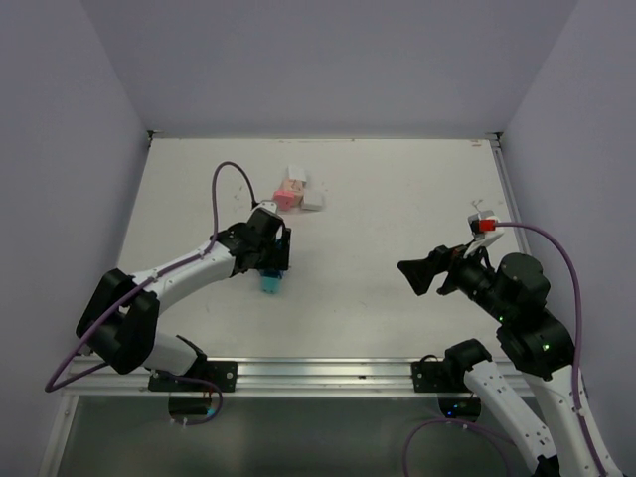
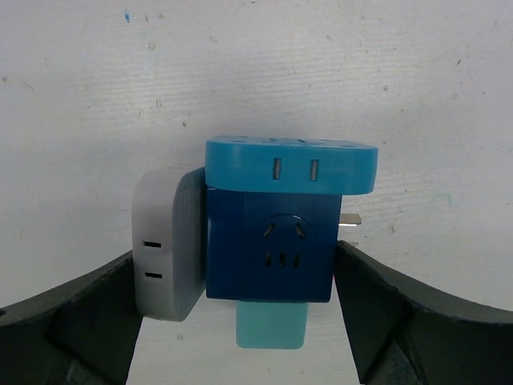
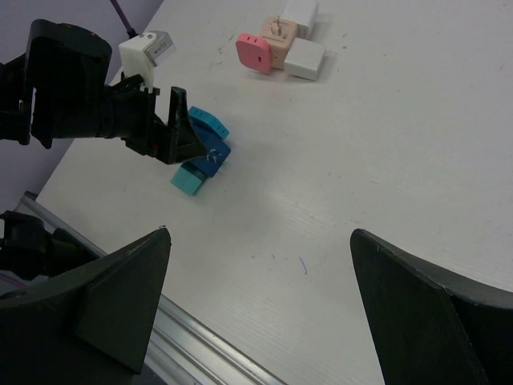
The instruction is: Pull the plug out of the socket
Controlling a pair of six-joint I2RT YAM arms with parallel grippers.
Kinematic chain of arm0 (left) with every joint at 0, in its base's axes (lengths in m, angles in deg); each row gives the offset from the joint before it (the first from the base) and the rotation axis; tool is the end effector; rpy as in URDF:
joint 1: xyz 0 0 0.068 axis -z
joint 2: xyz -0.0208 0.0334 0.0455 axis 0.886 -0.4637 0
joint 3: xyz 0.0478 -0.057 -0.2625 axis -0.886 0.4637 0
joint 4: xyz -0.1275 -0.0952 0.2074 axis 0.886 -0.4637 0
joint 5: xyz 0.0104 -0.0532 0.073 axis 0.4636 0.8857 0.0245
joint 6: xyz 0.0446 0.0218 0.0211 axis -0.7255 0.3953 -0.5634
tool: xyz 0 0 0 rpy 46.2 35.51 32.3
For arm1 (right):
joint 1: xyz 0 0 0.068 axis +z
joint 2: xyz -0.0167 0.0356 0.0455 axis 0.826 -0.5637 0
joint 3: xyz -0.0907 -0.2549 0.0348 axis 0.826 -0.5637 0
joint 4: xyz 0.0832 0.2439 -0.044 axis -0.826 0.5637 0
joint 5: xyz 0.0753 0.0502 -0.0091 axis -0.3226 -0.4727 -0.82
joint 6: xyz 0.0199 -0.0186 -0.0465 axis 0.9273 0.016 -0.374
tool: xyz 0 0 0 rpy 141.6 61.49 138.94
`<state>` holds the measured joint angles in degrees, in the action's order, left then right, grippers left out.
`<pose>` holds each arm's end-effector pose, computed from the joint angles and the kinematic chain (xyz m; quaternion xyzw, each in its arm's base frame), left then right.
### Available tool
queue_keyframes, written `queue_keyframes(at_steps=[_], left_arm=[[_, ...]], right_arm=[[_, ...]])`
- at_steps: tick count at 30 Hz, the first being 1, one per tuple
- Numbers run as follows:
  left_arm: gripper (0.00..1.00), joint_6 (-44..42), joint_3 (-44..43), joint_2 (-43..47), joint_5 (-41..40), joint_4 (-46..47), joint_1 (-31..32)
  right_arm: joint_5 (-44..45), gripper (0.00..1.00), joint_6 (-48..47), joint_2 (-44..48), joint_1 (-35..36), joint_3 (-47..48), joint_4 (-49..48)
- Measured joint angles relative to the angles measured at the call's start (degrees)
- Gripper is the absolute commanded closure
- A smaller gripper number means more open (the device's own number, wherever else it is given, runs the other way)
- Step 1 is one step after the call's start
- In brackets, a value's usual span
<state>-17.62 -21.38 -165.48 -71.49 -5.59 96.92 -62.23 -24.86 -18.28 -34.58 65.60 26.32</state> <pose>0.2332 -0.1486 0.1987 0.0107 0.9535 -0.0295 0.2997 0.0798 0.0393 0.3553 -0.0664 0.7828 0.3064 0.5376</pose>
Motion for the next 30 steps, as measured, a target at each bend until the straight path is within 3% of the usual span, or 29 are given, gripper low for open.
queue_keyframes(at_steps=[9, 11, 13, 19, 25, 30], left_arm=[[0.3, 2.0, -1.2, -0.7, -1.0, -0.3, 0.8], [0.27, 2.2, -1.5, -1.1, -1.2, -0.3, 1.0], [0.18, 2.3, -1.7, -1.3, -1.2, -0.3, 1.2], [0.07, 3.7, -2.0, -2.3, -1.3, -0.5, 1.4], [0.09, 4.8, -2.5, -4.3, -1.0, -0.6, 1.6], [0.21, 5.2, -2.9, -4.8, -1.0, -0.7, 1.5]], right_arm=[[-0.3, 0.01, 0.1, 0.0, 0.0, -1.0, -0.3], [-0.5, 0.01, 0.1, 0.0, 0.0, -1.7, -0.4], [-0.7, 0.01, 0.2, 0.0, 0.0, -2.3, -0.4], [-1.6, 0.01, 0.4, 0.0, 0.0, -3.4, -0.7], [-1.7, 0.01, 0.5, 0.0, 0.0, -3.9, -1.0], [-1.9, 0.01, 0.5, 0.0, 0.0, -4.5, -1.2]])
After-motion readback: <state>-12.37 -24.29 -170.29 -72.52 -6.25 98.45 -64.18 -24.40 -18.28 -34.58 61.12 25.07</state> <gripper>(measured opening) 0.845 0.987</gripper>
